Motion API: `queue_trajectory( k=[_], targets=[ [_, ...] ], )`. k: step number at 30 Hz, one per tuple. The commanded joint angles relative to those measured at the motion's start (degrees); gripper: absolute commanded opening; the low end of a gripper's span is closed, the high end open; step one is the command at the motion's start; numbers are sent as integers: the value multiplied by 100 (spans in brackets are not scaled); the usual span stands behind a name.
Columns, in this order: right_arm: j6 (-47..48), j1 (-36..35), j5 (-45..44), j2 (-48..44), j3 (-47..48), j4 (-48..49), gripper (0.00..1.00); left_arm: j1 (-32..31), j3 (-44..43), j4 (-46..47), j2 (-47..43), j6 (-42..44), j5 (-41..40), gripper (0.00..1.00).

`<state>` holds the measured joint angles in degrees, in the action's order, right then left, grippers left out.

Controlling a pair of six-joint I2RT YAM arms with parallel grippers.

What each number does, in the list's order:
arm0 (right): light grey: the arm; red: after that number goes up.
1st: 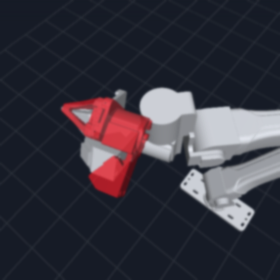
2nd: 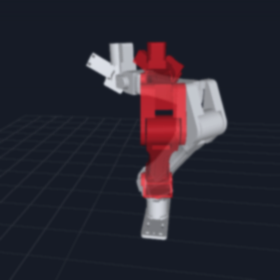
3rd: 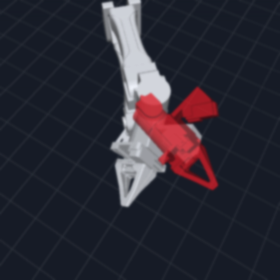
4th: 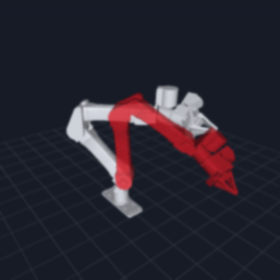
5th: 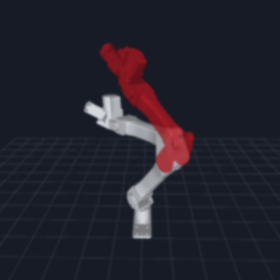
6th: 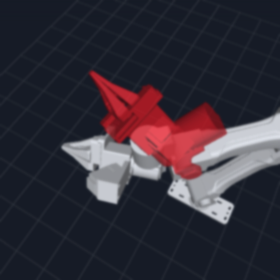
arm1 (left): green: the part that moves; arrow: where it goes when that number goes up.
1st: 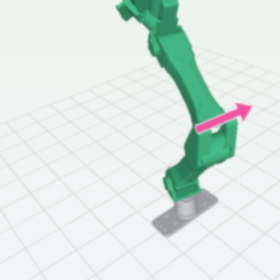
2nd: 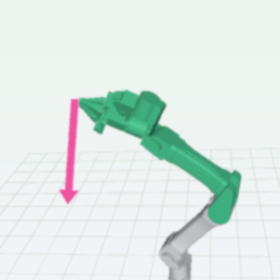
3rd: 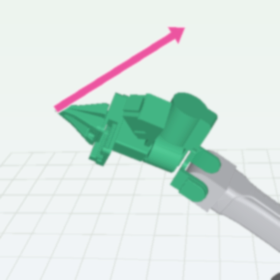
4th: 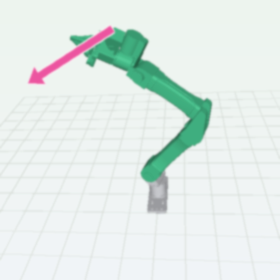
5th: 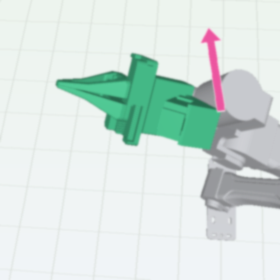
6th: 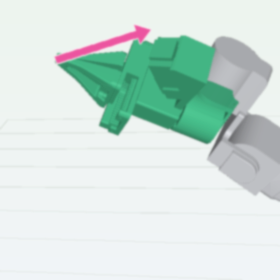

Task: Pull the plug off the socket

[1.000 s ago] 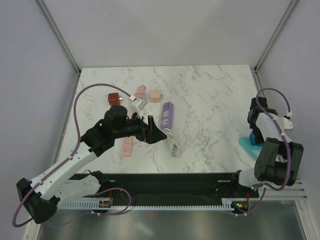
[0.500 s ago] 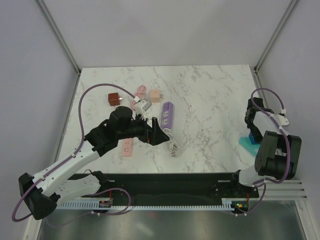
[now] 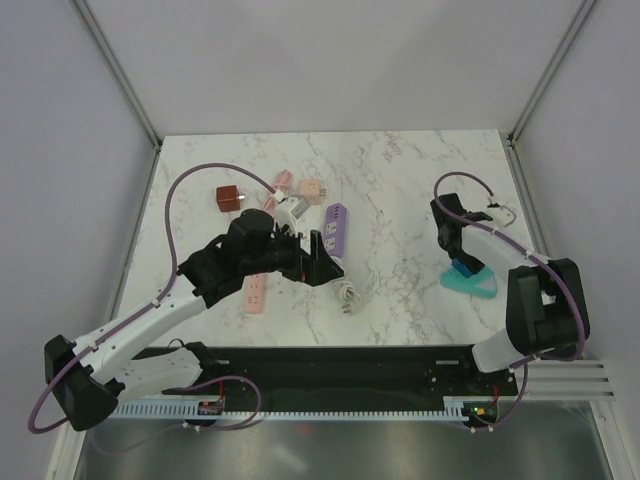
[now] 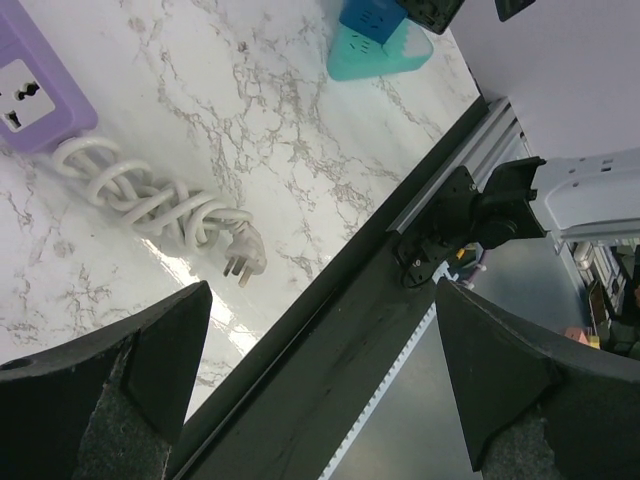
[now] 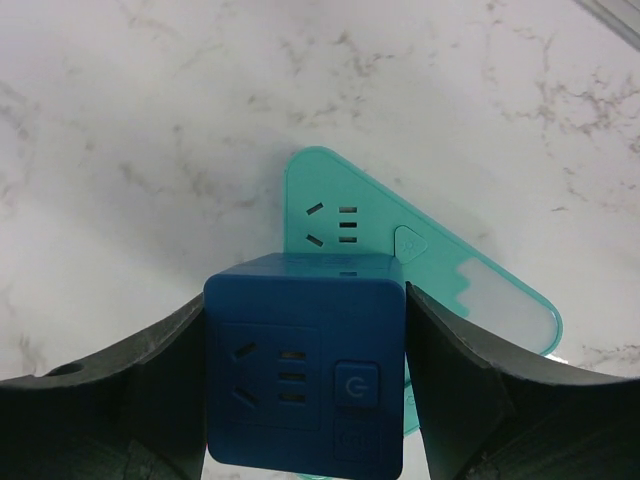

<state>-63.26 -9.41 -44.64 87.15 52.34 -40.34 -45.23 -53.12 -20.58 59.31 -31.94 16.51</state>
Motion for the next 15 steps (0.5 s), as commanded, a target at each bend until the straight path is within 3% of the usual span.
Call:
queue_trajectory(
  k=[1,7,15],
  targets=[
    [182,-613,553,196,92,131,0,-38,-216,221,81,-180,-201,100],
    [420,-2044,632,644,505,228,0,-100,-172,370,309,-295,-350,100],
    [1307,-2750,790,812,549,1071,0,-398,100,502,476,-585,-702,99]
  ],
)
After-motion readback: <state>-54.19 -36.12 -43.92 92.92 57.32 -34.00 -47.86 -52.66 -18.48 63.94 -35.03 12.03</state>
